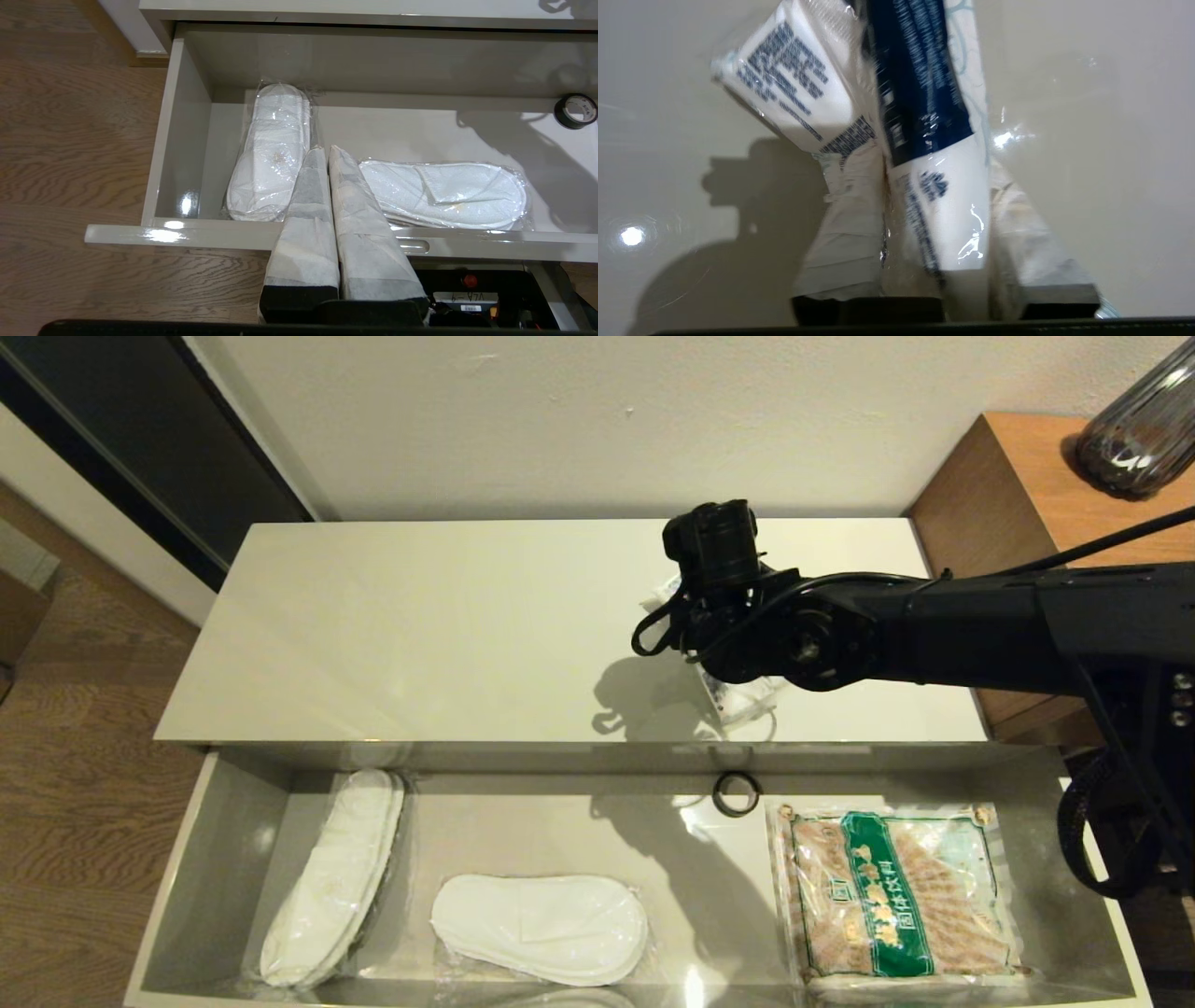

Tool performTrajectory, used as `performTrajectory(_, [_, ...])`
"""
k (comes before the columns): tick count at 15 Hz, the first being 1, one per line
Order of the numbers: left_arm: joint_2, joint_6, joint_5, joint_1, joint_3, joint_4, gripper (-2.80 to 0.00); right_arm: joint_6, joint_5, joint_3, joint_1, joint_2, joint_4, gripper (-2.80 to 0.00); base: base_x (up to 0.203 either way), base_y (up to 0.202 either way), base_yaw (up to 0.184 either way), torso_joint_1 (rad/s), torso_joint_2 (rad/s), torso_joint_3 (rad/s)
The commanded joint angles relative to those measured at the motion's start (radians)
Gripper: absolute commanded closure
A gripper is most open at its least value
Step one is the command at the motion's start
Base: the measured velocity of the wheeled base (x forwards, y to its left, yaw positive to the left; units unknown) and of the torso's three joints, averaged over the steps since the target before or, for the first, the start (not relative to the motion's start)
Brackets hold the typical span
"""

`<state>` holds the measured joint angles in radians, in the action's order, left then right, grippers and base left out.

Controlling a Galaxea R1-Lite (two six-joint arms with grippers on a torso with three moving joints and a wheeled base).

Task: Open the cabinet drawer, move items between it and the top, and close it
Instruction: Place the tissue on the table

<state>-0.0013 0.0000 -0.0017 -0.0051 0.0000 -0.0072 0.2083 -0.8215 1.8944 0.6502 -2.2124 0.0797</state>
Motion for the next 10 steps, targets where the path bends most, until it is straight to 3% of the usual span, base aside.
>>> performTrajectory(1, [0.001, 0.000, 0.000, -0.001, 0.000, 0.000, 0.00, 0.002, -0.004, 0.014, -0.001, -0.030, 0.003, -2.80, 0.000, 0.000, 0.000, 0.000, 0.00, 0.000])
performTrajectory(6, [0.001, 0.000, 0.000, 0.001, 0.000, 0.000, 0.00, 0.003, -0.003, -0.019, -0.013, 0.034, 0.030, -2.80, 0.000, 0.000, 0.000, 0.000, 0.00, 0.000])
performTrajectory(10, [0.001, 0.000, 0.000, 0.000, 0.000, 0.000, 0.00, -0.004, 0.003, -0.148, -0.015, 0.182, 0.053, -2.80, 0.000, 0.000, 0.000, 0.000, 0.00, 0.000])
